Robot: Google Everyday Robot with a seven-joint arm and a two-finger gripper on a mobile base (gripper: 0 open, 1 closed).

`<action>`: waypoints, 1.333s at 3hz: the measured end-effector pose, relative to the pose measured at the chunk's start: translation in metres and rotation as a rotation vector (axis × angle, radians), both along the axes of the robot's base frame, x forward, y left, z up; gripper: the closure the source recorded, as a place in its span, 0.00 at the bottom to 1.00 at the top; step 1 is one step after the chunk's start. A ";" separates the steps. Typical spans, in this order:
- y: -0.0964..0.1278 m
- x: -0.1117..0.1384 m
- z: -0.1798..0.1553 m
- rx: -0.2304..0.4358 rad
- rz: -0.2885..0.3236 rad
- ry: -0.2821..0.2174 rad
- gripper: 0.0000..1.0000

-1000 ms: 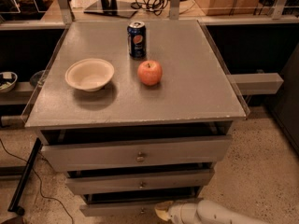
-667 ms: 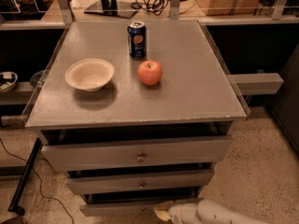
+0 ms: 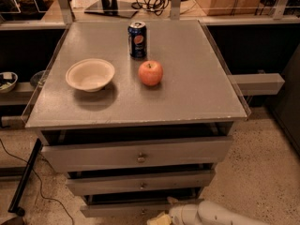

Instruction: Open bottom drawer

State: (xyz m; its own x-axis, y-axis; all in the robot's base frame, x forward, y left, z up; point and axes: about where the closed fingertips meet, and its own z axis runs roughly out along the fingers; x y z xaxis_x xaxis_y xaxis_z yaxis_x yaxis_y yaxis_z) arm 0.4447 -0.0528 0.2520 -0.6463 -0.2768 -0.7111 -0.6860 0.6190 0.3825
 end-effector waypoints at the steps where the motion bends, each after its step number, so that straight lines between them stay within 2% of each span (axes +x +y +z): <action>1: 0.000 0.000 0.000 0.000 0.000 0.000 0.00; 2: 0.002 0.000 -0.002 -0.031 -0.003 -0.013 0.00; 3: 0.009 -0.006 -0.012 -0.129 0.018 -0.031 0.00; 4: 0.003 0.008 -0.015 -0.165 -0.030 -0.065 0.00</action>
Offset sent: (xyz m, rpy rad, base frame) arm 0.0022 0.0006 -0.0037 -0.0829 -0.0367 -0.0135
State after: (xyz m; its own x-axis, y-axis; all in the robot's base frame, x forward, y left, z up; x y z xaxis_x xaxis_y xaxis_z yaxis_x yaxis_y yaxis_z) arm 0.4524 -0.0501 0.2371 -0.6103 -0.3746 -0.6980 -0.6861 0.6904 0.2294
